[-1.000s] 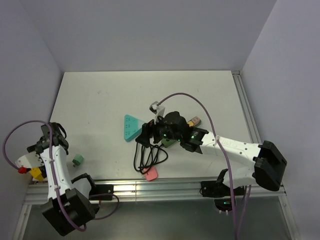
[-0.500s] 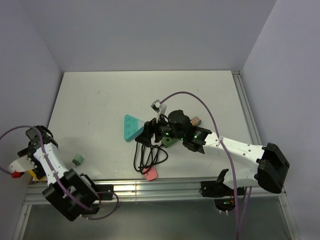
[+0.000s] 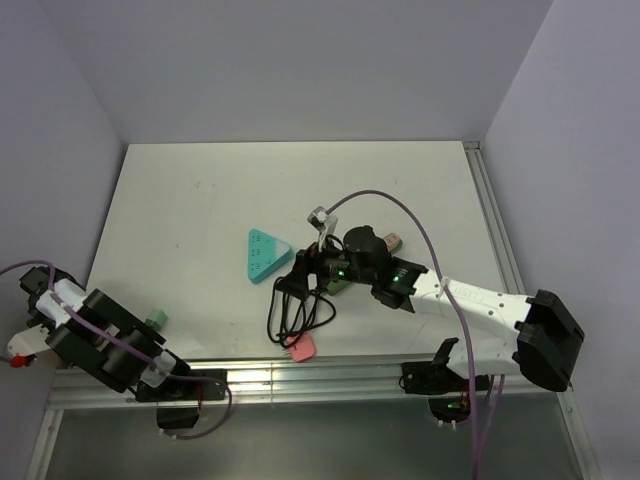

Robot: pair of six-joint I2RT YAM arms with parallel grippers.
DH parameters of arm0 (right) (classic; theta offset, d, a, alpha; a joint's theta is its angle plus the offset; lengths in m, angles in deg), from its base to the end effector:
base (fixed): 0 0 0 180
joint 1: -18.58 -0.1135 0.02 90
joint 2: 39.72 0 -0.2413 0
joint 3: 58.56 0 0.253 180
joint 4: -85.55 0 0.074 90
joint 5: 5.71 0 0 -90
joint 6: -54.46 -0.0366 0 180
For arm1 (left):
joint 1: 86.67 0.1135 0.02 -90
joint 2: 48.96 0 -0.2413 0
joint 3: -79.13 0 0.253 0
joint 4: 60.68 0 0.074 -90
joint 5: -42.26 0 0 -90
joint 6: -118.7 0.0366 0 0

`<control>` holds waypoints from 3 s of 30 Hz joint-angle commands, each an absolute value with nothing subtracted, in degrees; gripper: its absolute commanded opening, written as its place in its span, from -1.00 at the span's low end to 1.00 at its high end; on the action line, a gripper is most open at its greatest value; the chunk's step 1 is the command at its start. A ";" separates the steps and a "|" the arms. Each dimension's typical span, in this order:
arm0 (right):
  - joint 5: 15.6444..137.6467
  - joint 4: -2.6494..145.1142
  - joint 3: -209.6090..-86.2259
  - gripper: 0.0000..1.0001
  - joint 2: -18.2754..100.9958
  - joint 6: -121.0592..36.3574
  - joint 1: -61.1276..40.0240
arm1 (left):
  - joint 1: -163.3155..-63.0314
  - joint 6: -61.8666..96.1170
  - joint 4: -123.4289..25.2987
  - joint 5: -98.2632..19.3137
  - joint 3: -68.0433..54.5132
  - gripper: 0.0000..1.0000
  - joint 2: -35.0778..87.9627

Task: Insert the plug
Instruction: Pick up the plug from the corner of the board.

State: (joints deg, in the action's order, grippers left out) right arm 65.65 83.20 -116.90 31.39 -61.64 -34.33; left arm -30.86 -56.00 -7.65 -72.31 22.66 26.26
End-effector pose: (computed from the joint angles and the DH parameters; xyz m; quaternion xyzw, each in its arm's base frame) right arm 0.1677 0.2412 0.2575 -0.2774 0.7393 0.4808 0.3811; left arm 0.1175 0.2001 0.1636 -0.9194 0.2942 0.1649 0.2022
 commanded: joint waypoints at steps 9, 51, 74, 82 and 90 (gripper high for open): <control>63.81 88.97 -112.62 0.81 23.82 -62.08 -32.49 | -24.36 -47.76 -17.60 -59.60 25.49 -0.06 27.34; 78.40 85.97 -113.42 0.79 26.72 -64.98 -30.99 | -97.12 -43.35 -28.33 -49.15 13.37 -0.79 23.90; 90.17 100.21 -104.54 1.00 26.28 -70.42 -32.67 | -133.96 -75.25 -39.39 -58.98 21.36 -0.76 17.13; 90.53 102.15 -104.36 1.00 27.60 -70.43 -33.89 | -136.51 -79.93 -42.21 -62.24 24.01 -0.74 15.20; 91.23 101.27 -106.12 1.00 30.41 -70.52 -35.13 | -138.62 -80.81 -45.12 -61.53 22.96 -0.75 17.39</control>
State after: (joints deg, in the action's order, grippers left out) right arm 89.30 99.33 -104.21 29.14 -70.43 -34.57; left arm -137.66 -79.10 -40.07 -61.04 24.17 16.97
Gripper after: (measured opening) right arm 0.996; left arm 0.648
